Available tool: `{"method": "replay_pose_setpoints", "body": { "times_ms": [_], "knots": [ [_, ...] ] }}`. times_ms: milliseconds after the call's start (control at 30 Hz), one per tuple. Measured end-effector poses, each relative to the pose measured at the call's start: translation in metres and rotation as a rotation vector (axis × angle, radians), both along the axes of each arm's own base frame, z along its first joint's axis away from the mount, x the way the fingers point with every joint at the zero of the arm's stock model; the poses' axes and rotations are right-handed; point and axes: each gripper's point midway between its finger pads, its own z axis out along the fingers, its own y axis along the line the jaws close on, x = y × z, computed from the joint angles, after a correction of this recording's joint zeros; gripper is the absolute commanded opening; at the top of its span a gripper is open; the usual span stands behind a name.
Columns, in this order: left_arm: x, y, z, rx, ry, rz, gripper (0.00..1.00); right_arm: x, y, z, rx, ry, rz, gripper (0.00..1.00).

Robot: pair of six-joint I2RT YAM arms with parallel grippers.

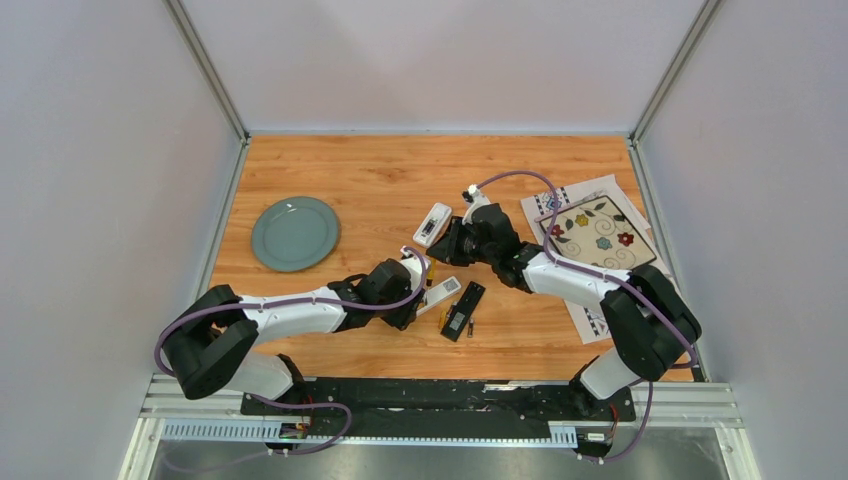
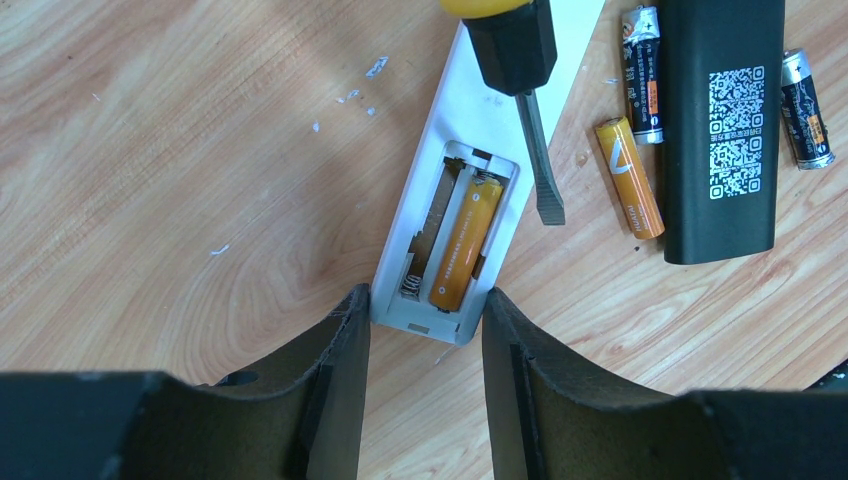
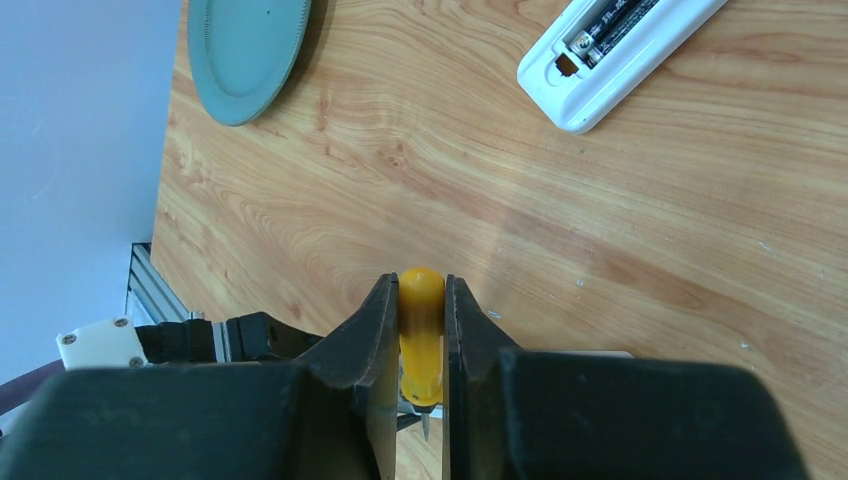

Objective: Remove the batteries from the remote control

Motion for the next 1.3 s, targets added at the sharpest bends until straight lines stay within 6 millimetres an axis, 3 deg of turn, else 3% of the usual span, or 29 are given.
{"method": "replay_pose_setpoints", "body": {
  "times_ms": [400, 933, 1300],
  "knots": [
    [0.0, 0.0, 0.0, 0.002, -0.001, -0.003, 0.31, 0.007, -0.002, -0.002, -0.025, 0.008, -0.028, 0.0],
    [0.0, 0.0, 0.0, 0.001, 0.0, -0.003, 0.3, 0.017, -0.005, -0.03, -0.086, 0.061, -0.079, 0.0],
    [0.0, 0.0, 0.0, 0.001, 0.0, -0.004, 0.29, 0.016, 0.0, -0.033, -0.079, 0.069, -0.075, 0.0]
  ]
}}
